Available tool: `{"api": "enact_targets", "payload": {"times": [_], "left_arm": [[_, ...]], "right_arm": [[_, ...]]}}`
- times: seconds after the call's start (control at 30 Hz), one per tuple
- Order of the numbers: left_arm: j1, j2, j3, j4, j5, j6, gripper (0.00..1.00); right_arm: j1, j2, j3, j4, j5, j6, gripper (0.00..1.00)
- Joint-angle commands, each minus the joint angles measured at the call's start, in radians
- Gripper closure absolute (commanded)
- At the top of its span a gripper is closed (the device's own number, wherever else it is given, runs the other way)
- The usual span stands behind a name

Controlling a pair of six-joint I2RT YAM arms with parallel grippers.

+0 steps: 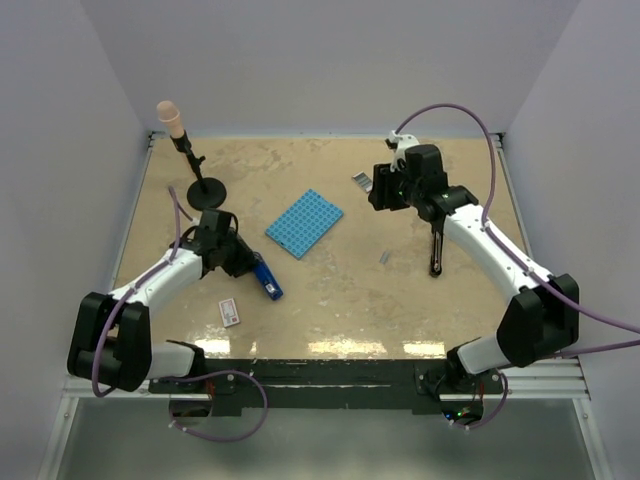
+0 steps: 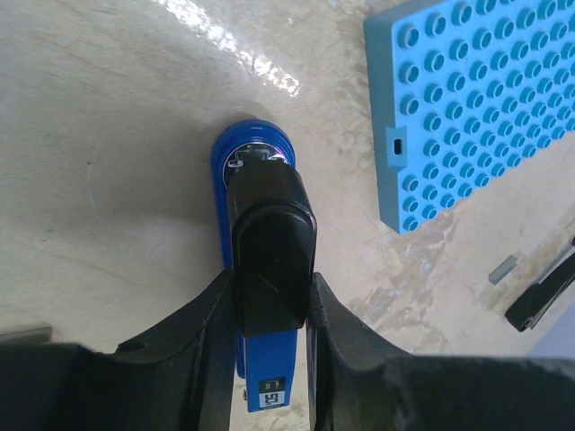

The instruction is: Unload the staples from the stapler

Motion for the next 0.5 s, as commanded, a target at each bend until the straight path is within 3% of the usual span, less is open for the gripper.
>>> {"api": "enact_targets", "payload": {"times": [0.0, 0.03, 0.07, 0.17, 0.3, 0.47], "left_arm": [[-0.02, -0.025, 0.007, 0.087, 0.056, -0.043, 0.73], [-0.018, -0.035, 0.012, 0.091, 0.059, -0.026, 0.66], [-0.018, -0.041, 0.014, 0.093, 0.056, -0.02, 0.51], [-0.018, -0.057, 0.021, 0.074, 0.046, -0.001, 0.33], [-0.017, -0.061, 0.041, 0.051, 0.065, 0.028, 0.25], [0.064, -0.066, 0.151, 0.005, 0.101, 0.195, 0.27]], "right_arm": [[0.042, -0.043, 0.0, 0.018, -0.005, 0.018, 0.46], [0.054, -0.043, 0.0, 0.021, 0.001, 0.033, 0.46], [0.068, -0.043, 0.0, 0.025, 0.006, 0.044, 0.46], [0.125, -0.037, 0.017, 0.028, -0.005, 0.088, 0.47], [0.244, -0.035, 0.037, 0.05, 0.029, 0.171, 0.47], [0.424, 0.02, 0.054, 0.117, 0.089, 0.22, 0.48]]}}
